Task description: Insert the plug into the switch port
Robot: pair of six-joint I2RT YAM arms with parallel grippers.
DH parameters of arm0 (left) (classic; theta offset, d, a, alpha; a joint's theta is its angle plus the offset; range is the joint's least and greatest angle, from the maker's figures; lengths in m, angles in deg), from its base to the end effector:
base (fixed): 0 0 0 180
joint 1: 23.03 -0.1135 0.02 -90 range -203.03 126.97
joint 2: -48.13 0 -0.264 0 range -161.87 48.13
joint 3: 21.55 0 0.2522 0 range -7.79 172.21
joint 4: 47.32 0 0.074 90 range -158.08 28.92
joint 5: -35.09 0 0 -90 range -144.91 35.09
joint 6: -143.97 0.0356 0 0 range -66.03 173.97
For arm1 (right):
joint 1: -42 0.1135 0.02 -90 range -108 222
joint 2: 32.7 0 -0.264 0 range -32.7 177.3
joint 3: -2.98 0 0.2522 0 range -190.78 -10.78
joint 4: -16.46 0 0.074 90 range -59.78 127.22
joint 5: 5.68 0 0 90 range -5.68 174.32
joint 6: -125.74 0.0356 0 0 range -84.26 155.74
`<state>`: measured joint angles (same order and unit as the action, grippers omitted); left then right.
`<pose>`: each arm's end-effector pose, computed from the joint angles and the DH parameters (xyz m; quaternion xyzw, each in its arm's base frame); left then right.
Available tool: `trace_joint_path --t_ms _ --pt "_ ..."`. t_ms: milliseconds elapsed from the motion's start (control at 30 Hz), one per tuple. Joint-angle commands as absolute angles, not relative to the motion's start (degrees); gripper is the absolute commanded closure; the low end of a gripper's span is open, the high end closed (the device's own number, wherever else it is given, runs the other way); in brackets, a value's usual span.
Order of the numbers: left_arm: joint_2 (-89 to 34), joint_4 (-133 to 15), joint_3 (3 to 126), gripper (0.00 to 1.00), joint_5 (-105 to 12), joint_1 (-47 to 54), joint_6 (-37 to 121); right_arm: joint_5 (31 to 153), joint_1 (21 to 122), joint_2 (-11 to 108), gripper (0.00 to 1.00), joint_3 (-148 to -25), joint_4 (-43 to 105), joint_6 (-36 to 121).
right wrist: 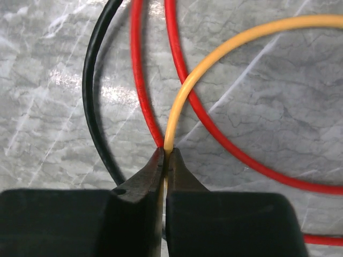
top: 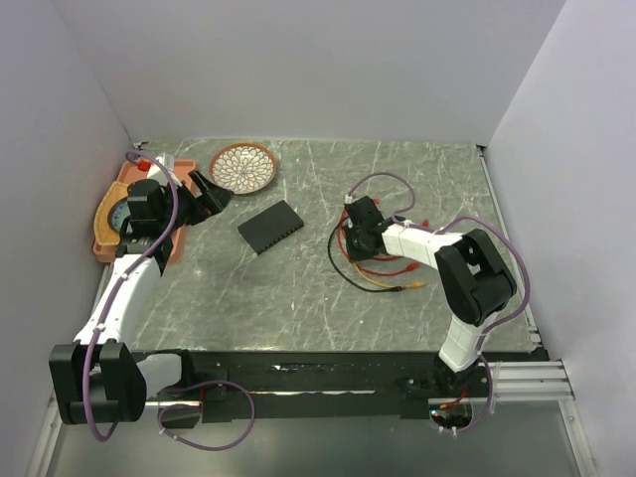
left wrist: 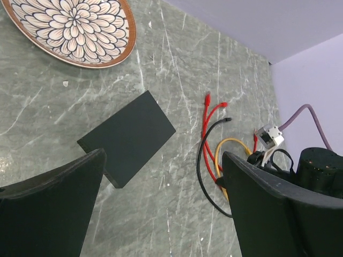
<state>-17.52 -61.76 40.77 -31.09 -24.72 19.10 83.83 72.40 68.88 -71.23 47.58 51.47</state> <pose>0.2647 -0.0066 0.3068 -0.1324 0.7887 -0.3244 0.5051 0.3057 0.1790 0.1627 -0.1217 0.9547 0.1026 0.2514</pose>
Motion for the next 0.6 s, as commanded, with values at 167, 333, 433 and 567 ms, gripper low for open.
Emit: trace_joint_path --t_ms 167,333,433,567 --pt "-15.8 -59.0 40.0 0.04 -28.4 -25.0 20.0 80.2 72.3 53.2 1.00 -72.2 49.1 53.8" --pt "-15.2 -58.1 38.9 0.04 -28.5 -25.0 19.0 82.3 72.3 43.4 1.00 -70.4 47.5 57.2" --pt "-15.0 -57.0 38.4 0.04 -26.4 -25.0 18.6 89.5 72.5 39.3 1.00 -68.9 43.9 54.3" --pt "-15.2 -56.0 37.8 0.04 -25.2 -25.0 17.7 105.7 74.0 42.1 1.00 -70.9 43.0 42.7"
